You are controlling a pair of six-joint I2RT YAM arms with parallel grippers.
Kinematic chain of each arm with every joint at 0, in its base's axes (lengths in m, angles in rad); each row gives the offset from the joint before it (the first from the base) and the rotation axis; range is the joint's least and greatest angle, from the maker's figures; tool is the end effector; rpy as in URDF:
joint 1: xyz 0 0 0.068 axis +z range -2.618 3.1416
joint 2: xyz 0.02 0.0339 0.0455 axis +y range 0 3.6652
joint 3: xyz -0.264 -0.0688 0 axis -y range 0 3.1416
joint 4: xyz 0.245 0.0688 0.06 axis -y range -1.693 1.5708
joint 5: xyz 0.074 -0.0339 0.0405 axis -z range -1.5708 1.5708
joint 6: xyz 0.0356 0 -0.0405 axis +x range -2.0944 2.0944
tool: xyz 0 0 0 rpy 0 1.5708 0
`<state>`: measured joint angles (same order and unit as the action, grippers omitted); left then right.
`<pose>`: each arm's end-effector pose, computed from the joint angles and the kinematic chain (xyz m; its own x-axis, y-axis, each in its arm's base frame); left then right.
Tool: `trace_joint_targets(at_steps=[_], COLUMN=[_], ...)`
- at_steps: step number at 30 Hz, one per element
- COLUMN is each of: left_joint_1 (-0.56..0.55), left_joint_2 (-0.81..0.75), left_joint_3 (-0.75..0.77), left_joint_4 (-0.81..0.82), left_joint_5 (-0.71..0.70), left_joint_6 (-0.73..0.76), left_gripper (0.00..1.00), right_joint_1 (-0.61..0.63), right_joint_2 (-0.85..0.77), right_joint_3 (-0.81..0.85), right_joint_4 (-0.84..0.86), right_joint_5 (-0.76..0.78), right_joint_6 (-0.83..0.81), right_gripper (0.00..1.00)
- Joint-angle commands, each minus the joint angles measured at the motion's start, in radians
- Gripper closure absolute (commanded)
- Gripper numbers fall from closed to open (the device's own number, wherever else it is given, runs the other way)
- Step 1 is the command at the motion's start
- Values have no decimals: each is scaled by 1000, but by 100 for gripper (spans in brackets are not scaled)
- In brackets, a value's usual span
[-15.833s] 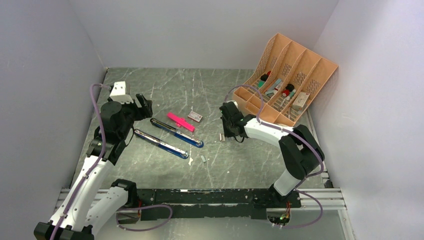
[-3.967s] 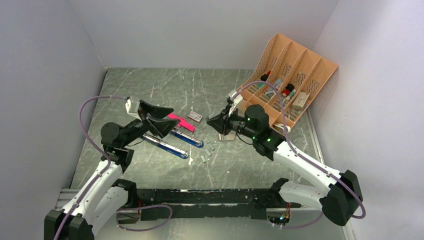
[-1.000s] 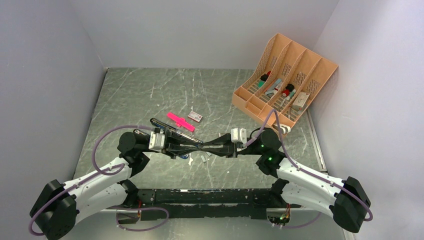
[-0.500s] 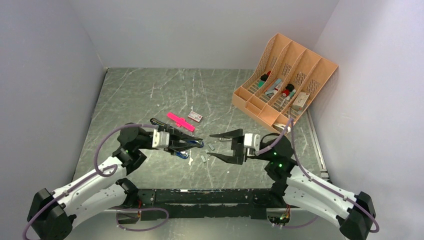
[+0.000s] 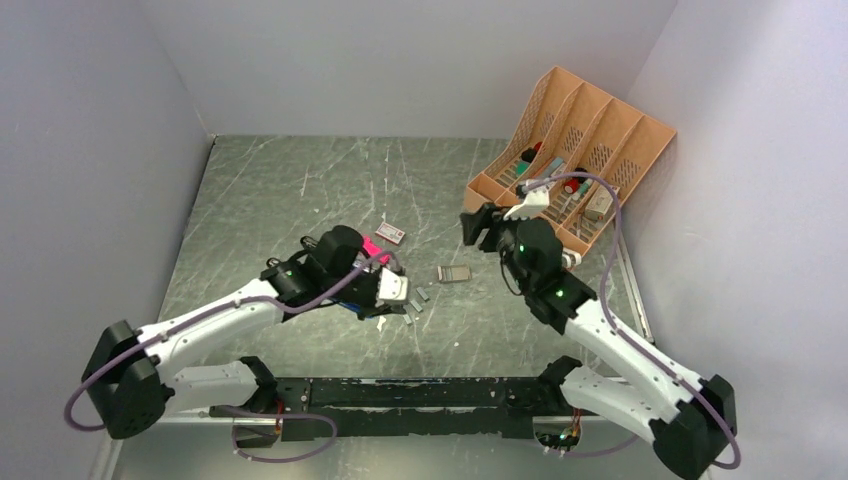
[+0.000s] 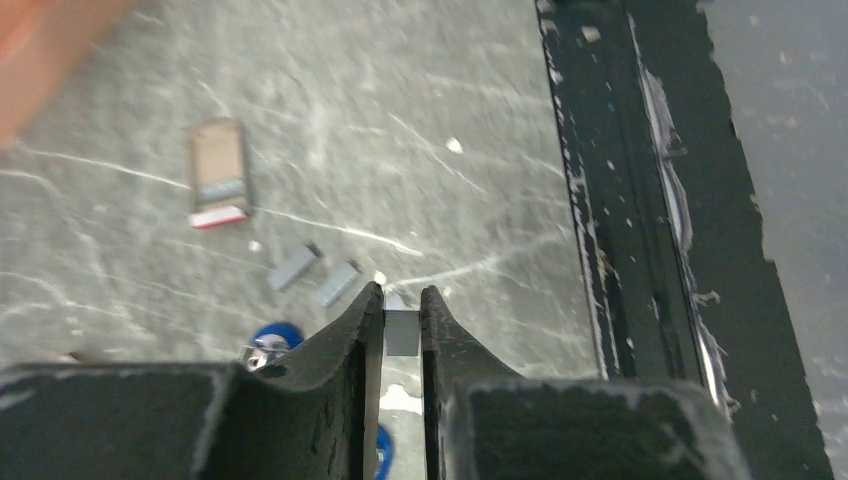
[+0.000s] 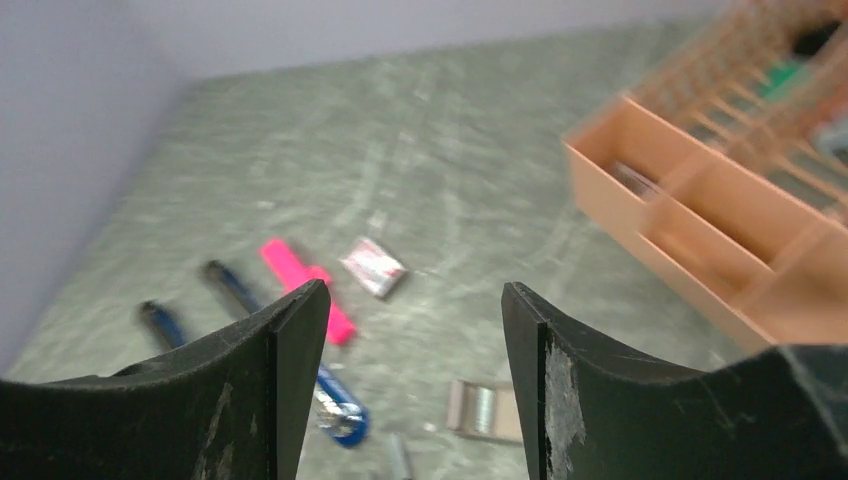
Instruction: Load the staples into the stapler
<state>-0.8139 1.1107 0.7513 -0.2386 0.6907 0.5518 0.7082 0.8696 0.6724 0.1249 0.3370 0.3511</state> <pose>0.1463 -0.1879 0.2629 0.1541 0.4253 -0.8918 0.9877 -0.0898 0.1278 0.1664 0.1270 0.3183 -0.1765 0.2762 -0.9448 -0.3224 0.8907 0.3206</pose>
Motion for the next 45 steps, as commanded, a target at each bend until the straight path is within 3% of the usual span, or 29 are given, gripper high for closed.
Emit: trace_joint_targets(at_steps=[1,4,8,19,38,45], left_joint_1=[-77,-138,-181,-209,-231,-220], left_joint_2=[90,161,273,521,515,413], left_joint_3=[71,88,128,235,217,214], left_joint_4=[-187,-224,-270,-353,-320,-259], left_joint_5=[-122,-217,-256,-370,-399,-401], left_joint_6=[124,155,191,257,241,177], left_gripper=[93,91,93,90,64,64], right_joint_1=[-184,-237,-252,-261,-263,-263], right_joint_2=[72,63,37,17,16,-35], right_joint_3=[9,-30,-66,-79,-75,-83], right_joint_4=[-220,-179,-159,-164,-172,-155], right_joint_5=[-124,-199,-176,-227,-224,-223], right_joint_6=[152,171,175,127,124,108], right_gripper=[32,30,29,28,22,21])
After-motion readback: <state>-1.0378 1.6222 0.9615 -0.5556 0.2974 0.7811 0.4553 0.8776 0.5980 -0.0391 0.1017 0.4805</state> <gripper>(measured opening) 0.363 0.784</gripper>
